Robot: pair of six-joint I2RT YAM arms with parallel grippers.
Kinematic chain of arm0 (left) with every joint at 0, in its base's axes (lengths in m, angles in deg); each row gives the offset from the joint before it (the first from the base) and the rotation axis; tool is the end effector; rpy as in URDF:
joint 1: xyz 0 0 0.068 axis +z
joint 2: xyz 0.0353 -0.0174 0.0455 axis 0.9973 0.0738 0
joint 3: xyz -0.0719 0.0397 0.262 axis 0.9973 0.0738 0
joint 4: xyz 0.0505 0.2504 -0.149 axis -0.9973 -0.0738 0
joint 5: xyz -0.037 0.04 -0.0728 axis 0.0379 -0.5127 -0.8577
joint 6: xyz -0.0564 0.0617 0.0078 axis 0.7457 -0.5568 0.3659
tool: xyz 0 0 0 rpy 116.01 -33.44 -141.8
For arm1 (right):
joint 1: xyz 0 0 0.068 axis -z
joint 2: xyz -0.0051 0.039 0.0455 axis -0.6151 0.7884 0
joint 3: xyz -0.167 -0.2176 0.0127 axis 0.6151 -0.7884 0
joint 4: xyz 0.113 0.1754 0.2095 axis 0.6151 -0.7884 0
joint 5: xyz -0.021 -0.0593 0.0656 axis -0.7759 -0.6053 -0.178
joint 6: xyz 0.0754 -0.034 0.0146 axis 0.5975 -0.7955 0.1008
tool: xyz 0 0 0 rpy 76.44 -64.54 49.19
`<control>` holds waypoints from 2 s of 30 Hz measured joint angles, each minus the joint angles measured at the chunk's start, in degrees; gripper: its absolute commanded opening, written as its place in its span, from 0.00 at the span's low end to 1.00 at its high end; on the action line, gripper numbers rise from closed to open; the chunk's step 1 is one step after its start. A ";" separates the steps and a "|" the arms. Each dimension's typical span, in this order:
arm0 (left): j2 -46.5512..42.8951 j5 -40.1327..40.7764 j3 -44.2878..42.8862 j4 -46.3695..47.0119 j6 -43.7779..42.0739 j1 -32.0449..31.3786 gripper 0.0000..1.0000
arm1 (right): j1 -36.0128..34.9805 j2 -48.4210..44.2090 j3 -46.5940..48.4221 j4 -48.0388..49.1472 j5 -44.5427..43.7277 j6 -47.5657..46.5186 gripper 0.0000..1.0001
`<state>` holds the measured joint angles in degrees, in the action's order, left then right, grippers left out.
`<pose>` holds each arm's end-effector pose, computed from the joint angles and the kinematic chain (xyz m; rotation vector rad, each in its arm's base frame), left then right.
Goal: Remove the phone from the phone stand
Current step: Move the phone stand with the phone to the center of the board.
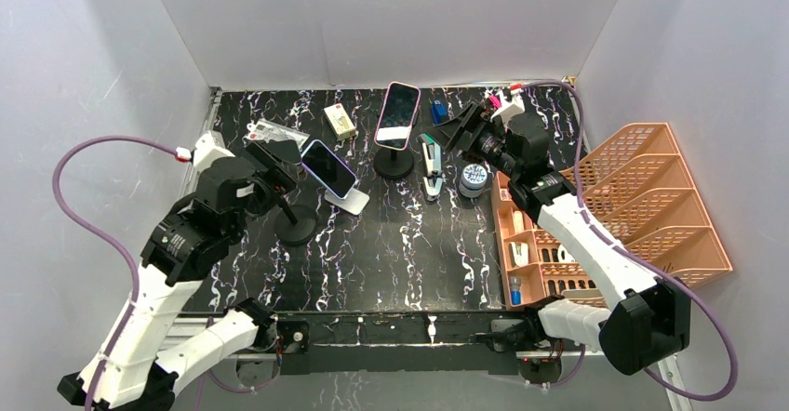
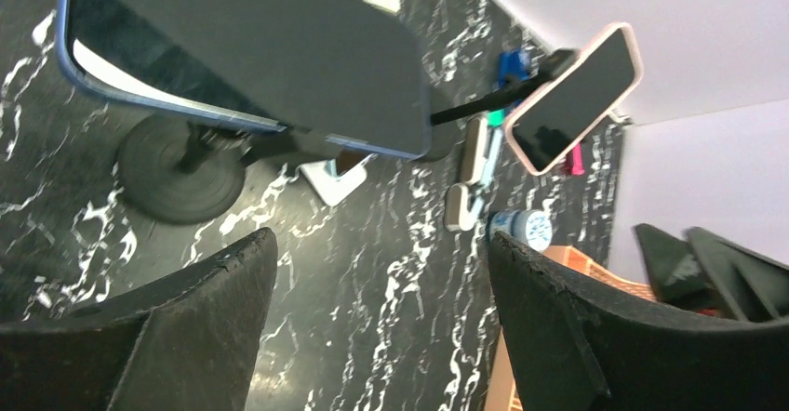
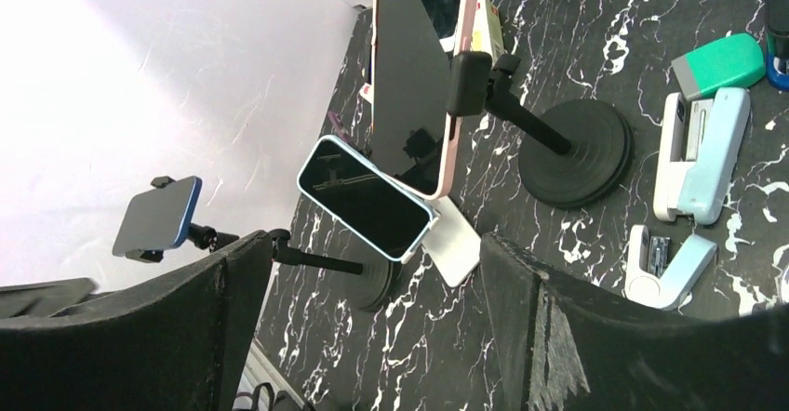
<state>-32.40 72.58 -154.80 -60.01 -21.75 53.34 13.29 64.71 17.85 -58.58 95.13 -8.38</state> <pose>0.1840 -0.0760 0.4376 -0.6882 1.8188 -0.5488 0.3133 0.1593 0.3453 0.1821 1.7712 1.0815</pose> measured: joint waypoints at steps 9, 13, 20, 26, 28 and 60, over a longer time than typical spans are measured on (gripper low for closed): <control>-0.39 0.83 3.85 -2.10 4.50 0.00 0.81 | 0.00 -5.46 -0.85 -5.79 0.04 -0.44 0.90; -0.61 3.23 4.59 -1.33 6.75 0.00 0.81 | 0.00 -6.95 -1.40 -6.43 0.04 -0.74 0.90; -4.15 8.04 12.83 5.49 9.16 0.00 0.75 | 0.00 -7.39 -3.41 -8.35 -0.15 -1.29 0.90; -7.76 10.71 16.85 12.39 6.69 0.00 0.76 | 0.00 -9.49 -3.48 -10.23 -0.24 -3.26 0.89; -9.64 11.45 18.32 15.21 4.94 0.00 0.78 | 0.00 -9.88 -3.56 -10.32 -0.20 -4.00 0.89; -8.55 14.21 19.41 24.48 -5.97 0.00 0.78 | 0.00 -13.86 -5.40 -13.29 0.11 -8.37 0.90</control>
<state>-40.95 86.78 -135.39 -35.53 -27.71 53.34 13.29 50.86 12.45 -71.87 95.24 -16.75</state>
